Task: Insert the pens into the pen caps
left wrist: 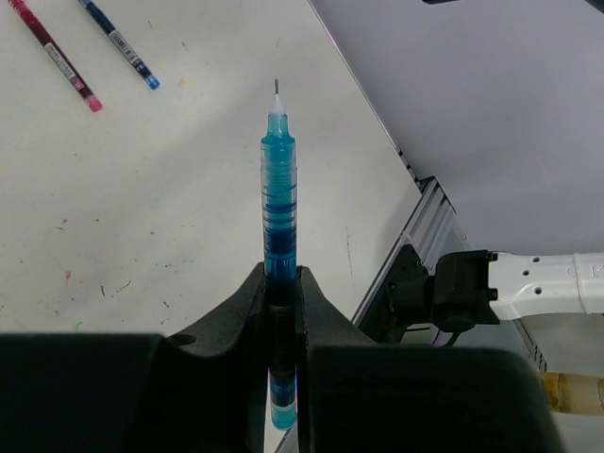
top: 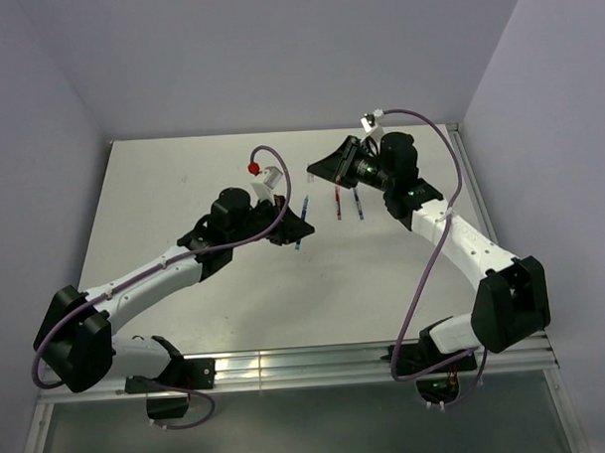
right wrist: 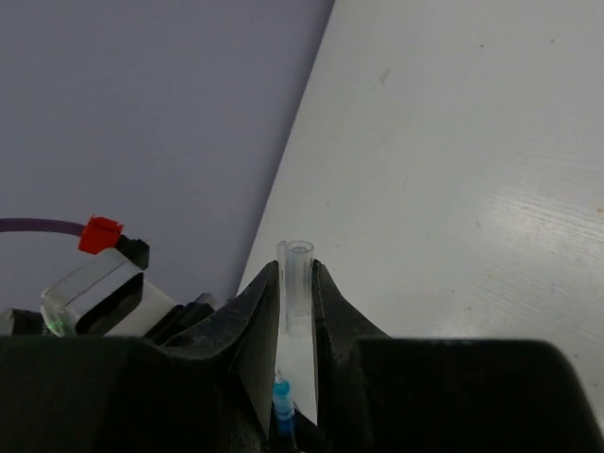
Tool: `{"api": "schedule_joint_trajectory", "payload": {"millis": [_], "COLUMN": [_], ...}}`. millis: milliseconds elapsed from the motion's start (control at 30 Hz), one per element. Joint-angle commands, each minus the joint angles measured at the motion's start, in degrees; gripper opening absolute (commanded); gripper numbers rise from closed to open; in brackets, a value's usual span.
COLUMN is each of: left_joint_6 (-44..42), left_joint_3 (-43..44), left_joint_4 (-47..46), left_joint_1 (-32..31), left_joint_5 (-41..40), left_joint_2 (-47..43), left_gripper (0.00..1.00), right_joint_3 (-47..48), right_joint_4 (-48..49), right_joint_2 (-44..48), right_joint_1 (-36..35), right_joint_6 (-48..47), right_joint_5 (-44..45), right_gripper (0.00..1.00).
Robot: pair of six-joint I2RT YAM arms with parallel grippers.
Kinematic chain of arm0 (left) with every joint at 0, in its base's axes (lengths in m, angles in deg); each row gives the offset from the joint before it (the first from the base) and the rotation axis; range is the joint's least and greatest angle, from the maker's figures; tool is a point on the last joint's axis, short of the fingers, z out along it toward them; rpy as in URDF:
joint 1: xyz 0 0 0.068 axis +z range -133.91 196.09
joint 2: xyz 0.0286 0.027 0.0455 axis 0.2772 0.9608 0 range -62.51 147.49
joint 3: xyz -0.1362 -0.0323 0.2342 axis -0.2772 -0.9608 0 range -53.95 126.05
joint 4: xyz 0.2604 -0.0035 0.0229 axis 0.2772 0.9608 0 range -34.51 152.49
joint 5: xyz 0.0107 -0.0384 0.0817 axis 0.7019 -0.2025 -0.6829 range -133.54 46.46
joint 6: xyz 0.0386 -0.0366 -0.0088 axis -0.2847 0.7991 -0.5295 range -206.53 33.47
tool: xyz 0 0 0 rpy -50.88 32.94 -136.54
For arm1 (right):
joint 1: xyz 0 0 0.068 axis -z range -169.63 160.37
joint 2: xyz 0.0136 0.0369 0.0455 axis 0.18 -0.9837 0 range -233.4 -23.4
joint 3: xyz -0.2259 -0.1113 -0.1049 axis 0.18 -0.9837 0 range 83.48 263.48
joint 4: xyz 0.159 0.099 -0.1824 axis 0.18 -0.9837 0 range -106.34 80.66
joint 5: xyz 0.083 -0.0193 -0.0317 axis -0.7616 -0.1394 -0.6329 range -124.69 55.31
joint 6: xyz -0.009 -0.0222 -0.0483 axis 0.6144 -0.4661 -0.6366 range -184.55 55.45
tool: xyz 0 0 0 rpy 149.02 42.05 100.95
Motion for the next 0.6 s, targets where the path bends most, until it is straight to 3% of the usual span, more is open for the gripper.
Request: {"api": "schedule_joint_trajectory", "payload": {"millis": [0,567], "left_joint_6": [0.92,-0.22], "left_joint_3": [2.28,4.21], "left_joint_4": [-5.94,-5.69], "left_joint_1": [-0.06,0.03], "left_joint_5": [1.15,0.98], "left_joint_2": [-0.42,1.07], "left_gripper": [0.0,0.0], "right_joint_3": [-1.57,-3.68], "right_joint_4": [8.87,11.6], "right_joint_2": [2.88,4.91], "right_joint_1": [0.54,0.36], "right_joint_6": [4.49,6.08], "right_joint_5": [-3.79,-2.39], "right_gripper": [0.0,0.0]}}
